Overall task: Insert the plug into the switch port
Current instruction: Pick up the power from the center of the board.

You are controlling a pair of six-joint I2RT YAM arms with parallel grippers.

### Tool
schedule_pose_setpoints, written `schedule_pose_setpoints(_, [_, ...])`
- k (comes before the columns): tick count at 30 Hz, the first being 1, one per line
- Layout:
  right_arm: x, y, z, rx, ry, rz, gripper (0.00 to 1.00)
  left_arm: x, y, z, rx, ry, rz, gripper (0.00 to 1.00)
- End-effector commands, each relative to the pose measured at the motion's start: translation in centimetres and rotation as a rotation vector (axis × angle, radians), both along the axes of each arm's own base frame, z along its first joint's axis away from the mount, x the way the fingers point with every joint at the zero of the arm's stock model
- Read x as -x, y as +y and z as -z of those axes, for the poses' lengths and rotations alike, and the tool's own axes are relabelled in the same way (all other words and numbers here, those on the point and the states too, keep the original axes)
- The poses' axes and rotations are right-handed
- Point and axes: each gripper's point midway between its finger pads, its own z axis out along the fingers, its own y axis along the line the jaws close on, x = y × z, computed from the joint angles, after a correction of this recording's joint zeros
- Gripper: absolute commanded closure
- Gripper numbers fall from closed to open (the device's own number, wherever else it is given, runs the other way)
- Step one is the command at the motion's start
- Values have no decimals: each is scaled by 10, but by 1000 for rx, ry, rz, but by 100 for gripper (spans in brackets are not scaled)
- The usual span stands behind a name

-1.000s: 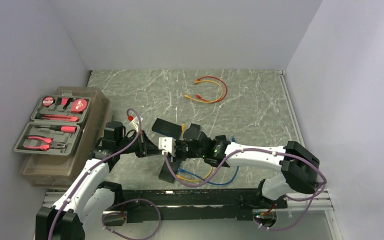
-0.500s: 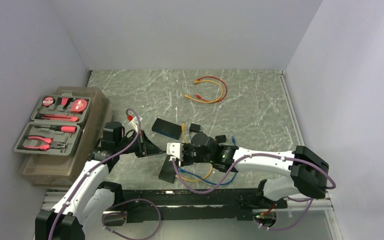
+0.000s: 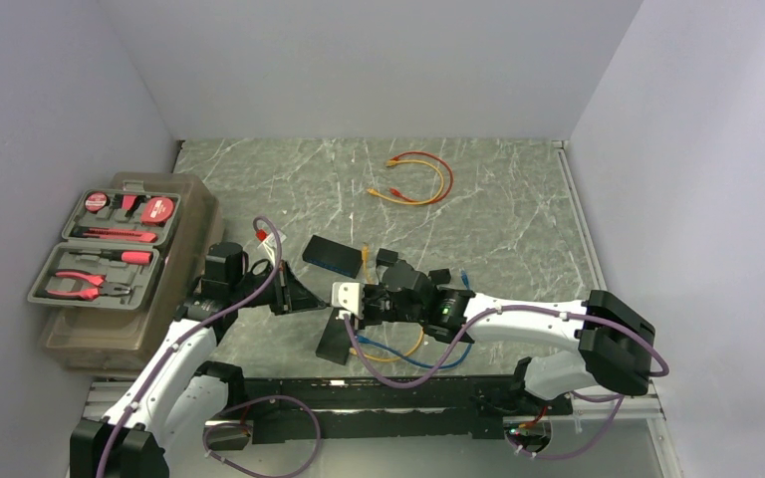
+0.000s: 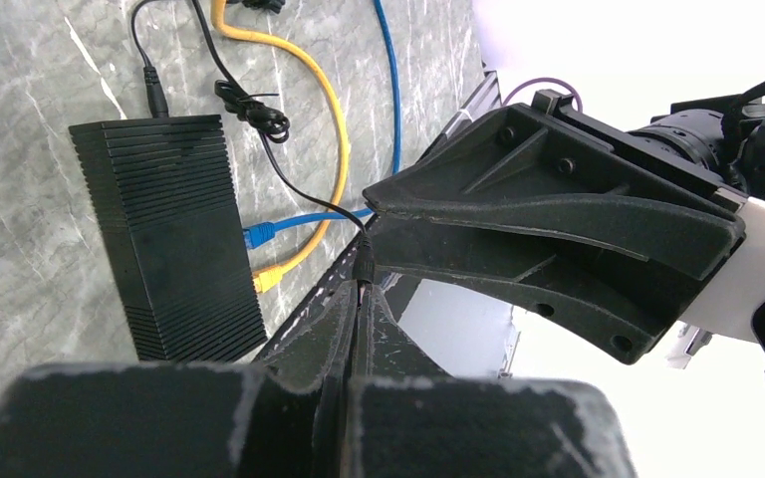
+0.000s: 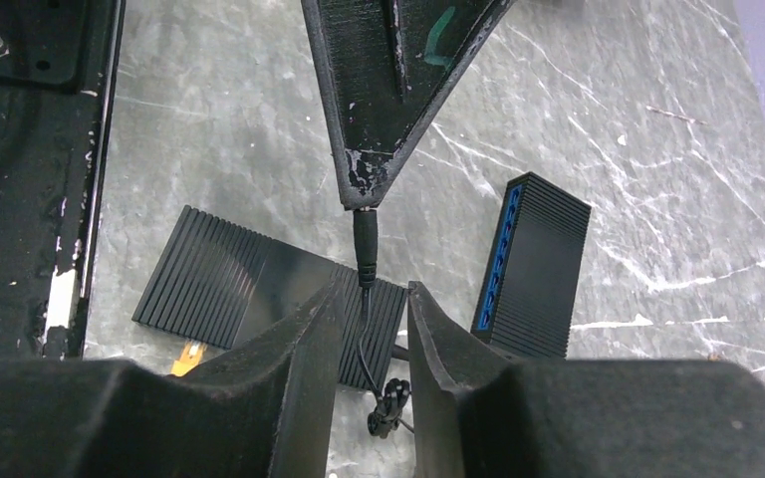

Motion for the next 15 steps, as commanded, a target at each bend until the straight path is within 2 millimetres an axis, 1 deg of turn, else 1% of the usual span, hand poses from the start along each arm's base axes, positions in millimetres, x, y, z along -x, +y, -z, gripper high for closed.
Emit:
schedule_pose_setpoints(1, [2, 16, -30, -77, -38, -51, 69, 1, -2, -14, 22, -74, 46, 100])
schedule_pose_setpoints(7, [5, 19, -29, -73, -29, -73, 73, 2, -3, -13, 24, -72, 49, 100])
schedule_pose_setpoints(15, [8, 22, -25, -59, -16, -94, 81, 3, -3, -15, 26, -79, 52, 100])
